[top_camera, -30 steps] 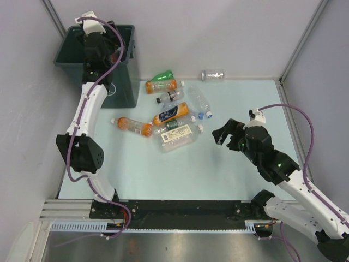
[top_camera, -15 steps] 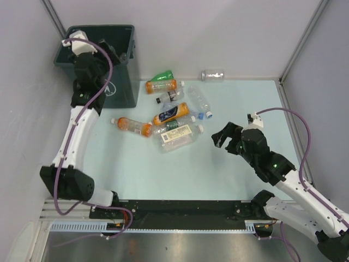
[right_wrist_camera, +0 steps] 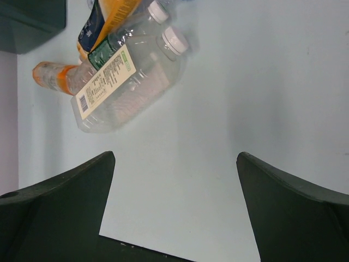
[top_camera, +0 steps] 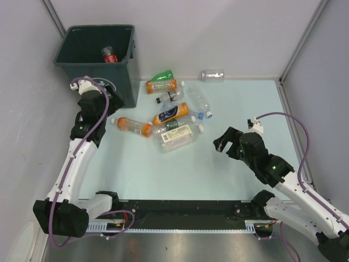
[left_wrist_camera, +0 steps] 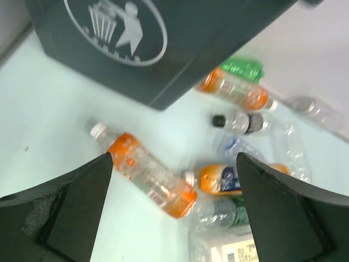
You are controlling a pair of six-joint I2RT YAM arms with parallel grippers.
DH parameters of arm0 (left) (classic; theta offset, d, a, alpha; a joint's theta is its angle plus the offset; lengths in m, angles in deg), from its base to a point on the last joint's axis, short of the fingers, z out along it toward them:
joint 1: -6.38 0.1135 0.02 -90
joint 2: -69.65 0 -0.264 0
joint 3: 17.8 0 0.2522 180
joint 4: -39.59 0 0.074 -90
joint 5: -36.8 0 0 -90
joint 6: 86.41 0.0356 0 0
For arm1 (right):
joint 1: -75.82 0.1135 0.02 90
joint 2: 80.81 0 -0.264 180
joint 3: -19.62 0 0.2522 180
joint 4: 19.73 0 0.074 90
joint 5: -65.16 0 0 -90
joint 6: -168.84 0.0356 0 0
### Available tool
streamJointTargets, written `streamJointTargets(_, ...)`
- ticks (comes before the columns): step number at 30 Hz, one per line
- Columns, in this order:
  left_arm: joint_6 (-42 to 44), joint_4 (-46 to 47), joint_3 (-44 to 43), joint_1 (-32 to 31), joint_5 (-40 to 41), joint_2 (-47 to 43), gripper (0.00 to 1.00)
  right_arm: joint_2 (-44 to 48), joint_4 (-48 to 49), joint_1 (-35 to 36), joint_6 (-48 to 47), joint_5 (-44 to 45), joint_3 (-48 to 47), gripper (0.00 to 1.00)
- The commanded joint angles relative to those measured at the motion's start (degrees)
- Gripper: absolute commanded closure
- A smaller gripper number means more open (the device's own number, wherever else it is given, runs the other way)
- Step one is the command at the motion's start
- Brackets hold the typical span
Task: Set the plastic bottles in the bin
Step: Pick up the plastic bottle at the center of the board.
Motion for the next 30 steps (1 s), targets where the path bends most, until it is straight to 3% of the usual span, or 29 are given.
streamJointTargets(1,-2.52,-3.66,1.85,0.09,-3.31,-1.5,0.0,0.69,-0.94,0.46,1.42,2.39,2.09,0.0)
streamJointTargets(8,-3.65,-2.73,7.73,0.09,-8.41,-1.32,0.0,1.92,-0.76,0.81,3.27,3.55,5.17,0.0)
streamJointTargets(15,-16.02,0.78,15.89,0.09,-13.42,2.0,0.0,4.29,-3.31,0.72,5.11,5.74,6.4,0.01)
streamJointTargets(20,-22.37,4.4,19.16,0.09,-13.6,7.54,0.0,6.75,-3.84,0.63,6.35,7.85,7.9,0.0)
streamJointTargets(30,-28.7,8.18,16.19,0.09,-7.98,18.44,0.0,8.34,-6.21,0.46,6.08,8.03,7.9,0.0)
